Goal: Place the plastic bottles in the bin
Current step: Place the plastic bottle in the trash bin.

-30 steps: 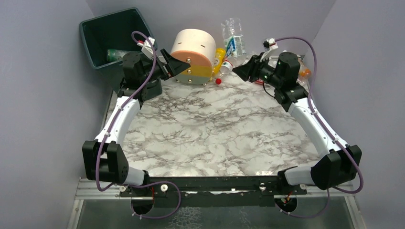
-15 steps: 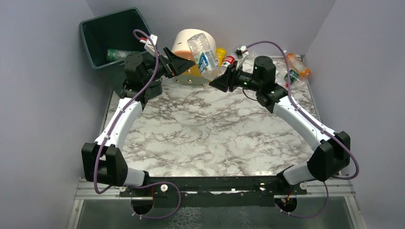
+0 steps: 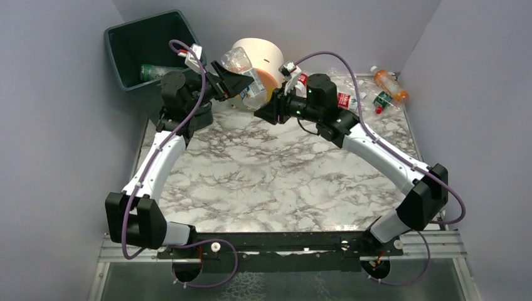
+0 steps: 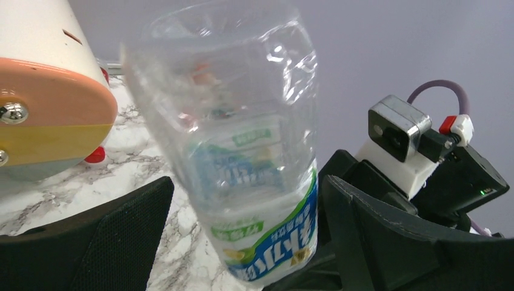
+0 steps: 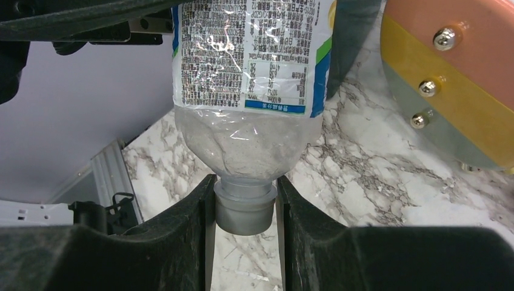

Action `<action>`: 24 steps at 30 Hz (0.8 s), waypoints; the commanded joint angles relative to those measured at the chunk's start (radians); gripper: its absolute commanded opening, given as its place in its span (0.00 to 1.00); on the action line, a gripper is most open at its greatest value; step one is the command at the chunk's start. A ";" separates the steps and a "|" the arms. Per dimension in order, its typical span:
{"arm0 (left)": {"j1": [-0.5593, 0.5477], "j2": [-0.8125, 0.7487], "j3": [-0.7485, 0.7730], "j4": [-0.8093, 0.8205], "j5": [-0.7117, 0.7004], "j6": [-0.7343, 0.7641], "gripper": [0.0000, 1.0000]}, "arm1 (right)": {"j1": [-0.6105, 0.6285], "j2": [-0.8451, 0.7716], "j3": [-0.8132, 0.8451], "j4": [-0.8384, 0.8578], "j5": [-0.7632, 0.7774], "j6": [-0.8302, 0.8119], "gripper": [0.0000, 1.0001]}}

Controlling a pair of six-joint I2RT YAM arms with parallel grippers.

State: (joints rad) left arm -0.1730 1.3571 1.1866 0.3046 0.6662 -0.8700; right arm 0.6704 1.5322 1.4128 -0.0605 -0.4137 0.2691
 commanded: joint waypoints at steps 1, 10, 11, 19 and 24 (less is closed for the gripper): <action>-0.007 -0.039 -0.003 -0.003 -0.054 0.027 0.99 | 0.042 0.043 0.062 -0.066 0.113 -0.053 0.01; -0.010 -0.047 0.010 -0.086 -0.130 0.097 0.99 | 0.083 0.062 0.089 -0.089 0.160 -0.070 0.01; -0.011 -0.047 0.015 -0.108 -0.142 0.112 0.99 | 0.086 0.060 0.089 -0.089 0.166 -0.072 0.01; -0.014 -0.038 0.037 -0.172 -0.182 0.159 0.85 | 0.099 0.060 0.090 -0.093 0.184 -0.081 0.01; -0.014 -0.020 0.054 -0.177 -0.170 0.160 0.67 | 0.101 0.059 0.088 -0.096 0.183 -0.083 0.15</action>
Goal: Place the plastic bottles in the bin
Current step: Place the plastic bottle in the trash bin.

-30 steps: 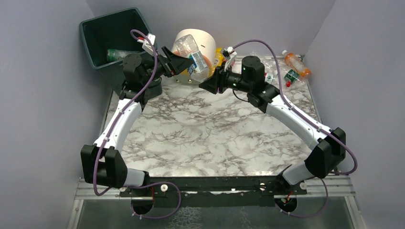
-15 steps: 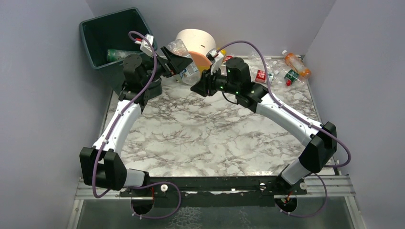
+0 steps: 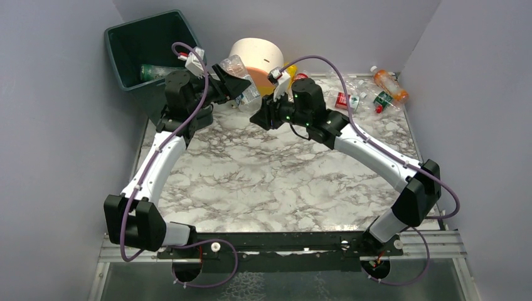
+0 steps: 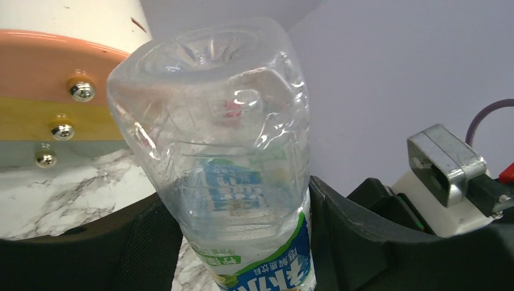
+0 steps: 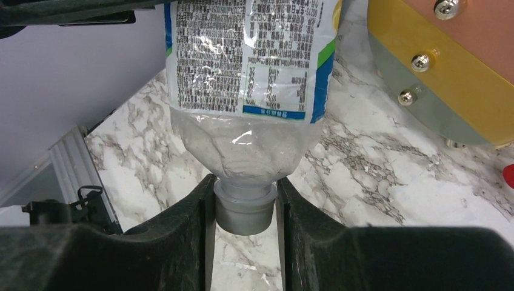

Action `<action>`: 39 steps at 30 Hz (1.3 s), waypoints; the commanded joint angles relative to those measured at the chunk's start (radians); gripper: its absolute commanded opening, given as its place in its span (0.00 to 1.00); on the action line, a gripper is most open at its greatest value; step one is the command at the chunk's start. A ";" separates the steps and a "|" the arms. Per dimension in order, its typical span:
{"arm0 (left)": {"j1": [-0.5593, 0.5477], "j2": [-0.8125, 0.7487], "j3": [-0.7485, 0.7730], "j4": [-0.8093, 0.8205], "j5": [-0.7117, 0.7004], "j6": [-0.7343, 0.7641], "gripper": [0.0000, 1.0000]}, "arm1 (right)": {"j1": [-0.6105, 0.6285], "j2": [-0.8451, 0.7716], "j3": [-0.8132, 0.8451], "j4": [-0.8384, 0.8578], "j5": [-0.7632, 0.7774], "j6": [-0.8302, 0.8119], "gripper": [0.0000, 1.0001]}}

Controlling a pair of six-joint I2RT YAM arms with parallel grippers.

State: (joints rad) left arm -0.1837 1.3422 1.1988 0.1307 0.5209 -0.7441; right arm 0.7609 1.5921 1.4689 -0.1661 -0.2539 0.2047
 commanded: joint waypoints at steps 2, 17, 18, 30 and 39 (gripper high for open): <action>-0.003 -0.004 0.047 -0.004 -0.025 0.034 0.66 | 0.011 -0.006 0.025 0.011 0.030 -0.019 0.28; 0.088 0.115 0.347 -0.186 -0.032 0.171 0.64 | 0.009 -0.160 0.017 -0.139 0.186 -0.021 1.00; 0.113 0.129 0.377 -0.192 -0.023 0.172 0.64 | 0.009 -0.173 0.010 -0.145 0.200 -0.022 1.00; 0.398 0.310 0.708 -0.210 0.055 0.123 0.64 | 0.008 -0.201 -0.099 -0.133 0.237 -0.012 1.00; 0.519 0.391 0.730 -0.154 0.085 0.077 0.64 | 0.007 -0.186 -0.121 -0.126 0.238 -0.011 1.00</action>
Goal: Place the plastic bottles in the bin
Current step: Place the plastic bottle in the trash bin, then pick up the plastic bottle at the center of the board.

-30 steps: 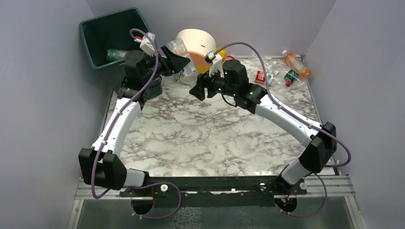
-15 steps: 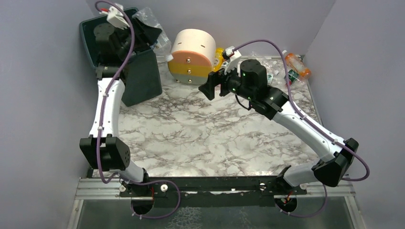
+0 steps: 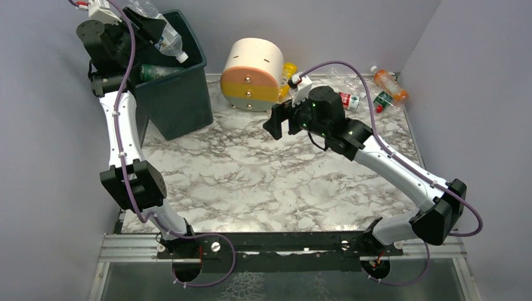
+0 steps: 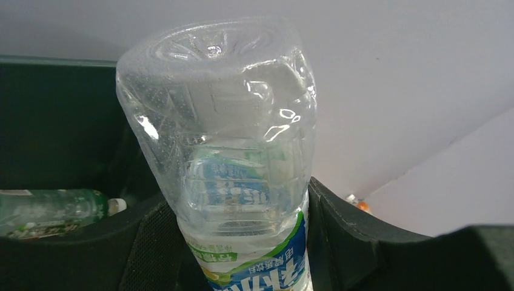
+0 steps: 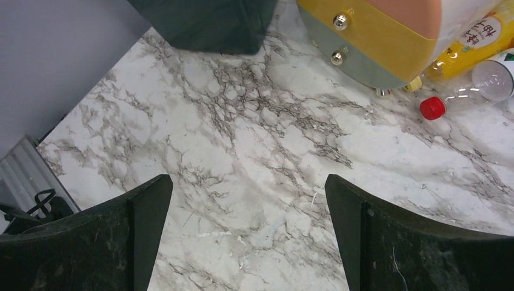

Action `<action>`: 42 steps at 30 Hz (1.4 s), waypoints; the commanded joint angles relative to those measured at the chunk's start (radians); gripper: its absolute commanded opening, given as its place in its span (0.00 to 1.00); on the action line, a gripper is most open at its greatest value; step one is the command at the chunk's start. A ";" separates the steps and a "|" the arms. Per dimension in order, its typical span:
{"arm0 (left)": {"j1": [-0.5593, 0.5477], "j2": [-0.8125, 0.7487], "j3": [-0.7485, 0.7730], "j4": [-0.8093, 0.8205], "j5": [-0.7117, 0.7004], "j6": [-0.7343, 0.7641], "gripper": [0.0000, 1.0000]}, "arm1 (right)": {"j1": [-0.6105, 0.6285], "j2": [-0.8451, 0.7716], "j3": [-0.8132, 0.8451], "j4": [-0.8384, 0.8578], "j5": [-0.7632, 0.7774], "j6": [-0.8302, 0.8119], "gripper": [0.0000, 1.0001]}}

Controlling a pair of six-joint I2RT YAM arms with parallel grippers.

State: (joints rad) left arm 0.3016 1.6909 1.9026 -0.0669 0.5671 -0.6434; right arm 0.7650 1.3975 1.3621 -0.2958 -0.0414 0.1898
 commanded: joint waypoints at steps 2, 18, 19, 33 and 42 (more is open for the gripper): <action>0.044 0.054 0.026 0.043 0.040 -0.021 0.65 | 0.003 0.013 -0.017 0.004 0.025 0.006 1.00; 0.081 0.039 0.067 -0.057 0.005 0.037 0.99 | -0.026 0.062 -0.021 0.000 0.023 0.028 1.00; 0.080 0.032 0.073 -0.068 0.003 0.042 0.99 | -0.038 0.067 -0.021 -0.005 0.015 0.037 1.00; 0.056 -0.205 -0.126 -0.045 0.127 -0.027 0.99 | -0.343 0.290 -0.002 0.007 -0.120 0.217 0.93; -0.132 -0.345 -0.412 -0.016 0.089 0.008 0.99 | -0.363 0.532 0.152 0.047 -0.058 0.324 0.89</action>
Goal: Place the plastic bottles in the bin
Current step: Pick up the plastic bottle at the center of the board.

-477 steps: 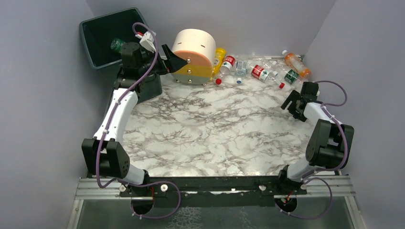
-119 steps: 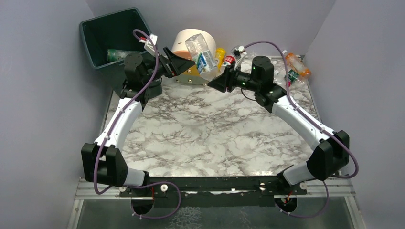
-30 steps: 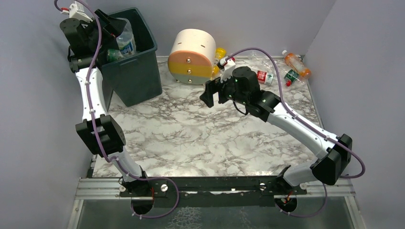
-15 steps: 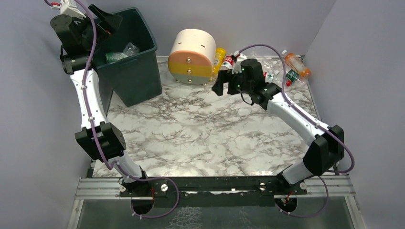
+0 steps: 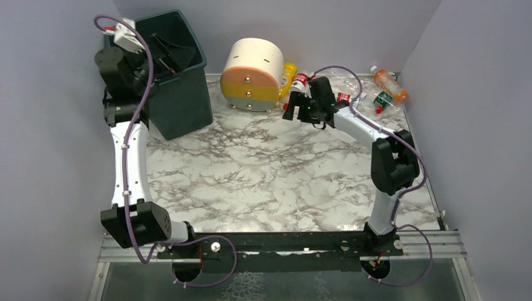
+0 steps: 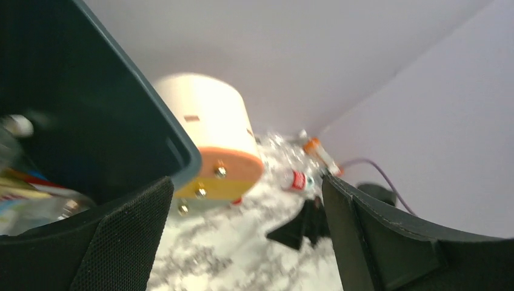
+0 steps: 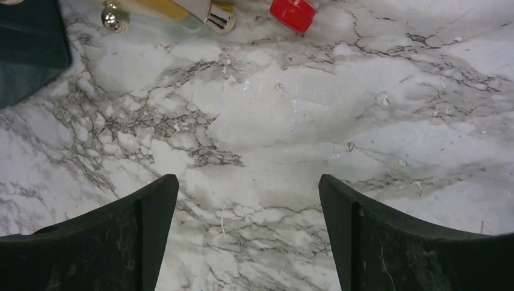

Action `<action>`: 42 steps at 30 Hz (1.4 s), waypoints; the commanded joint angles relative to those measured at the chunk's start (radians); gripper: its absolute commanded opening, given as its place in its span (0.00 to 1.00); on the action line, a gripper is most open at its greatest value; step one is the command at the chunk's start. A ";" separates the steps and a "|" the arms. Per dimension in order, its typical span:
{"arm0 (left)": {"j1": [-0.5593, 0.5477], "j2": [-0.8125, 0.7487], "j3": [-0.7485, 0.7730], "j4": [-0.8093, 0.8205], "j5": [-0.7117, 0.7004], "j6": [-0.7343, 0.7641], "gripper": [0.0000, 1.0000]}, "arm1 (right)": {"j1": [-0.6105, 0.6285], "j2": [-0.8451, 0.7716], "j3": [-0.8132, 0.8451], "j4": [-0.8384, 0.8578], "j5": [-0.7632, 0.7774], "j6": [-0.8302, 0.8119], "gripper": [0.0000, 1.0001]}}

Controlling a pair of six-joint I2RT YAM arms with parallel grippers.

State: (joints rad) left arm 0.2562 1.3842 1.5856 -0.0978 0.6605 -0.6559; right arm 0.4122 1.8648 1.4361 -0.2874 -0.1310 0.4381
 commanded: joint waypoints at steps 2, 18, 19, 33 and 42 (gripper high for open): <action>-0.128 -0.055 -0.140 0.014 -0.020 0.029 0.99 | -0.015 0.108 0.105 0.045 0.044 0.114 0.87; -0.313 -0.188 -0.375 0.004 -0.042 0.069 0.99 | -0.033 0.353 0.302 0.066 0.142 0.325 0.75; -0.316 -0.191 -0.380 -0.001 -0.042 0.072 0.99 | -0.035 0.365 0.316 0.062 0.144 0.331 0.74; -0.321 -0.190 -0.357 -0.040 -0.057 0.110 0.99 | -0.053 0.496 0.440 0.038 0.171 0.420 0.65; -0.321 -0.177 -0.338 -0.046 -0.064 0.114 0.99 | -0.053 0.552 0.471 0.050 0.153 0.469 0.61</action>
State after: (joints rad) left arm -0.0612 1.2102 1.2125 -0.1497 0.6159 -0.5583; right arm 0.3645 2.3775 1.8832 -0.2504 0.0071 0.8677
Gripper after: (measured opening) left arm 0.989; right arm 0.628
